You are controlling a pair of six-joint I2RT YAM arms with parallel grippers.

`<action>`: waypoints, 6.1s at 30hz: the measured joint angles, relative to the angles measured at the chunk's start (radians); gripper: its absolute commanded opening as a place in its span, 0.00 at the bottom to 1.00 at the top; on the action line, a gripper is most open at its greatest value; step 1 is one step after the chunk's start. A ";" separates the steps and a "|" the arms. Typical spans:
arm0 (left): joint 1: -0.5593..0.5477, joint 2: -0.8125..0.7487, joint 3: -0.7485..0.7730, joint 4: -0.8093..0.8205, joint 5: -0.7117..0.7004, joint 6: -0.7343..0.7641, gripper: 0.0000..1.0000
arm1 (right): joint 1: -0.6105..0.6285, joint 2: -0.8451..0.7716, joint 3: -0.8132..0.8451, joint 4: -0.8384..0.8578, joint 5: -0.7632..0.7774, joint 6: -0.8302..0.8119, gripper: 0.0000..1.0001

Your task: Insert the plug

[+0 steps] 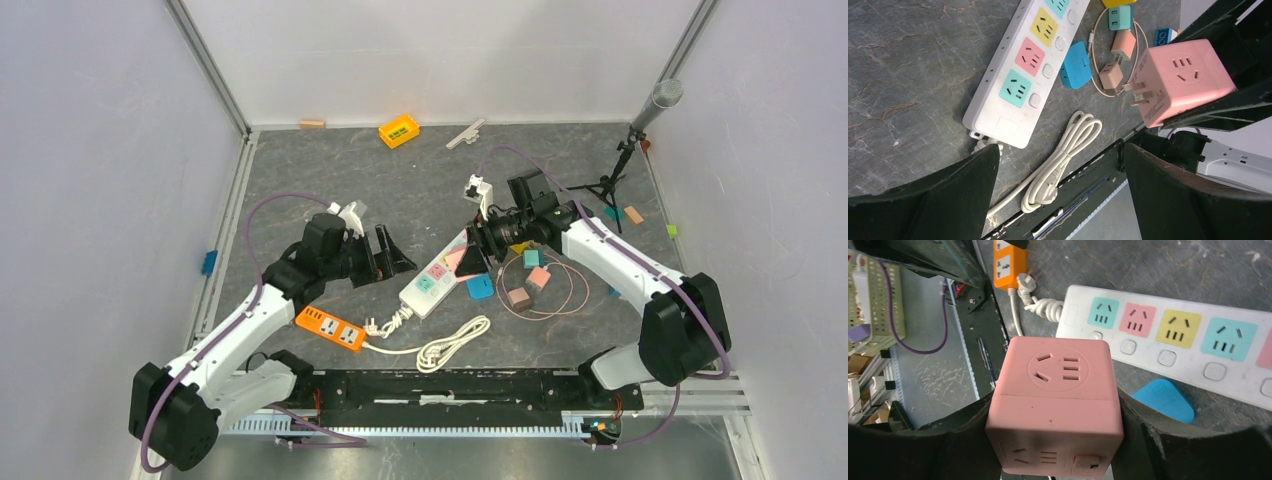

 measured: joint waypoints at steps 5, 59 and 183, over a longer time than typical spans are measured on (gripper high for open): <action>0.000 -0.004 0.000 0.002 -0.013 0.001 1.00 | 0.005 0.000 0.012 0.014 -0.090 -0.027 0.00; 0.002 -0.151 -0.069 0.151 0.004 0.065 1.00 | 0.027 -0.008 0.137 -0.058 -0.028 0.074 0.00; -0.163 0.198 0.146 0.716 0.459 -0.438 0.02 | 0.158 -0.488 -0.235 0.698 0.004 -0.360 0.77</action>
